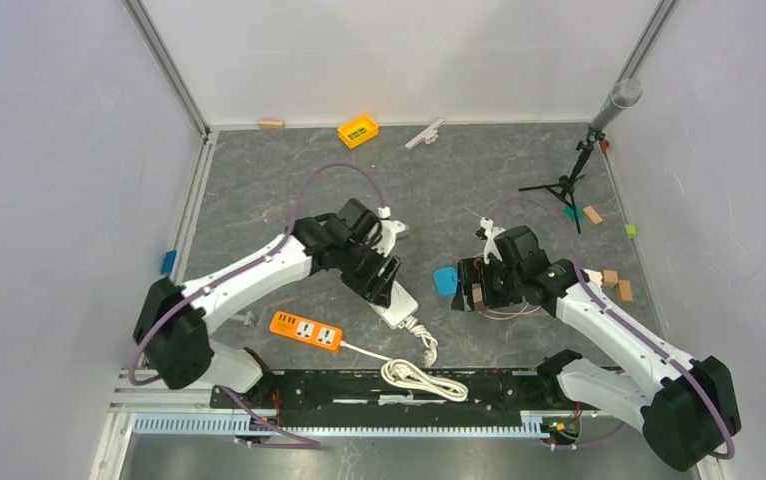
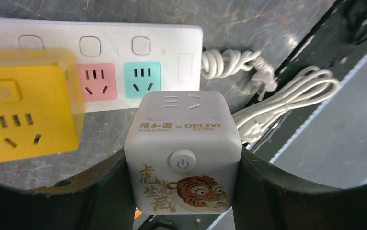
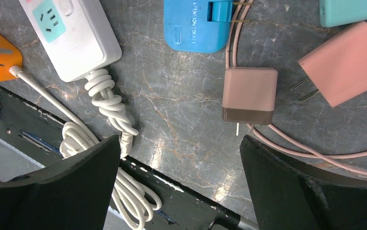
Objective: Insert the plug
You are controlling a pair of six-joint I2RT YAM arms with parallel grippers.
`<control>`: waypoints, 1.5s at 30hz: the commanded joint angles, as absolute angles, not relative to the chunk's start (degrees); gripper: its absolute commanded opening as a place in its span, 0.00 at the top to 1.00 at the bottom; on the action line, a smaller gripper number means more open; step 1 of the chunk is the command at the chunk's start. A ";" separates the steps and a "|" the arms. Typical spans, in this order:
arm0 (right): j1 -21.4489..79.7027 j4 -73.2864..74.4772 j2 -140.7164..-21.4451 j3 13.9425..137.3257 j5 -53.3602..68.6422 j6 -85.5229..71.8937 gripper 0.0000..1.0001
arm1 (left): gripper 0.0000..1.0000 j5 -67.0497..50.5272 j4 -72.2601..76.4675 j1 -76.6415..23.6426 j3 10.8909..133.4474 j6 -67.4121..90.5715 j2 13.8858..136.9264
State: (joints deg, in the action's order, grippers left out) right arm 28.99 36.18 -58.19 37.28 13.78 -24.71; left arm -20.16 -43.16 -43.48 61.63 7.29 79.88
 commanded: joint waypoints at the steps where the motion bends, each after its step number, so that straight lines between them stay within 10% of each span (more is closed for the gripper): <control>1: 28.57 34.75 -58.27 39.81 11.88 -23.44 0.02 | 0.98 -13.89 -47.58 -46.50 67.12 0.46 85.60; 45: 28.12 34.96 -59.22 39.99 12.04 -22.44 0.02 | 0.98 -3.56 -42.78 -50.72 66.68 -0.66 94.36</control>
State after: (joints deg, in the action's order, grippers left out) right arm 28.38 36.01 -58.96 37.71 12.36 -23.20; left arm -5.54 -42.09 -50.19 67.44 2.87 93.51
